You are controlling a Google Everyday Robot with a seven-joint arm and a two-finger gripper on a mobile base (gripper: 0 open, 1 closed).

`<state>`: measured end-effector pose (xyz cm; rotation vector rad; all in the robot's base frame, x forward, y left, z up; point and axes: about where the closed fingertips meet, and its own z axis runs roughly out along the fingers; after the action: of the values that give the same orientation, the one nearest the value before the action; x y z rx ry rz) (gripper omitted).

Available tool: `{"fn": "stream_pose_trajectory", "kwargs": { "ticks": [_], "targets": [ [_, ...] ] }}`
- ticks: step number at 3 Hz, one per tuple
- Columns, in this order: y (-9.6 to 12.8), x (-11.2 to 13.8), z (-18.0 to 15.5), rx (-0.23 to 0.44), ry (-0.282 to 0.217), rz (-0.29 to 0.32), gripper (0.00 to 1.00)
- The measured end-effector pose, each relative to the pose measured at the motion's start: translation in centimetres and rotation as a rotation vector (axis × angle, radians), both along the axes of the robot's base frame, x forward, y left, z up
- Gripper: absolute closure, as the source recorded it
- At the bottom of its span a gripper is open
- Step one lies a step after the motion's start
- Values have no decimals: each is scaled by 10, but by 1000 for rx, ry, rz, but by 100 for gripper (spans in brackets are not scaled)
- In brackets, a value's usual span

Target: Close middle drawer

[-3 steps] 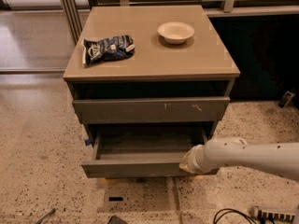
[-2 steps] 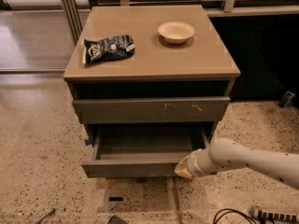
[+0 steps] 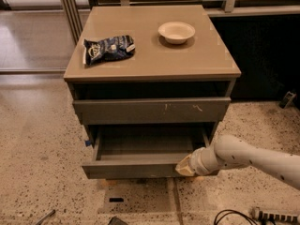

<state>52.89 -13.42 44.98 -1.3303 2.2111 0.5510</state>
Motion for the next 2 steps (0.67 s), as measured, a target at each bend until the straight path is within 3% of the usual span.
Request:
{"fn": "stream_pose_trajectory", "kwargs": {
  "ticks": [1,2],
  "targets": [
    [8,1,-28,25,51,-7,100],
    [16,6,-47,-8,41,-5,100]
  ]
}}
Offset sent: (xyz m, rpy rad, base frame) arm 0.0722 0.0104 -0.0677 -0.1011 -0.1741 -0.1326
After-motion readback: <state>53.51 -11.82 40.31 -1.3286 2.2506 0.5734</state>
